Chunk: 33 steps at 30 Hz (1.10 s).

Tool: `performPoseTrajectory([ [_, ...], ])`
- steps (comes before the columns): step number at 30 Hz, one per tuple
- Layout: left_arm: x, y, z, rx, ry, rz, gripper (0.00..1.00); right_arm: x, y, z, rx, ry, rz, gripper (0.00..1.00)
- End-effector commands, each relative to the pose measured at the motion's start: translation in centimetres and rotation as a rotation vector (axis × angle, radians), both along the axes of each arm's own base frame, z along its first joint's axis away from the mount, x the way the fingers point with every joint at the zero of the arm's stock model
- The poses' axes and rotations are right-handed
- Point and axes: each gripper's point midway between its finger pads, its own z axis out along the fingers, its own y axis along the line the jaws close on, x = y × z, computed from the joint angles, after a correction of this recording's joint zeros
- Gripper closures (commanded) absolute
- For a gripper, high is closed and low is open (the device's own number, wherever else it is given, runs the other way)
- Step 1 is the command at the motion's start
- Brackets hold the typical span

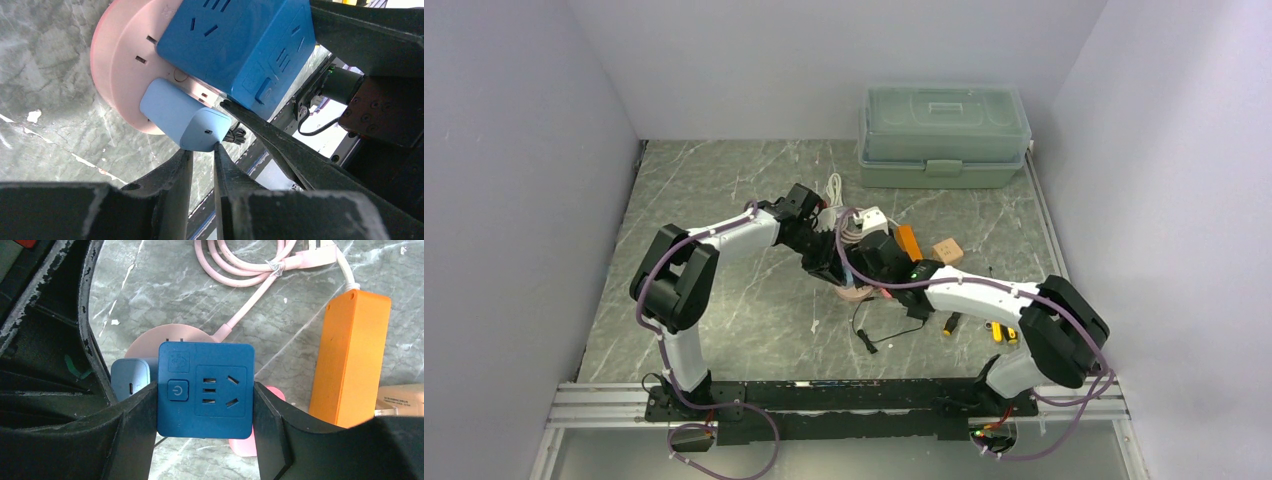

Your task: Pull the plug off the socket

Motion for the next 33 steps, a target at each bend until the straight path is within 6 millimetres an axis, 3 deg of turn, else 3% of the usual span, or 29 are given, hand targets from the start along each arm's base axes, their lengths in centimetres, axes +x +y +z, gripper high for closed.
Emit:
performPoseTrajectory([
  [1, -0.8, 4.0, -6.9, 0.288, 0.0, 0.011, 0.76, -0.3, 3.3, 3.8, 0.139, -0.075, 0.05, 1.0],
  [13, -0.9, 4.1, -7.0, 0.295, 0.001, 0.011, 0.76, -1.0, 3.2, 4.8, 0.005, -0.195, -0.006, 1.0],
  [22, -0.9, 4.2, -7.3, 0.3, 0.006, 0.012, 0.76, -0.5, 3.6, 3.7, 0.244, -0.006, 0.085, 1.0],
  [33, -0.8, 4.1, -7.0, 0.3, -0.001, 0.011, 0.77, -0.8, 3.7, 4.2, 0.05, -0.14, 0.02, 1.0],
])
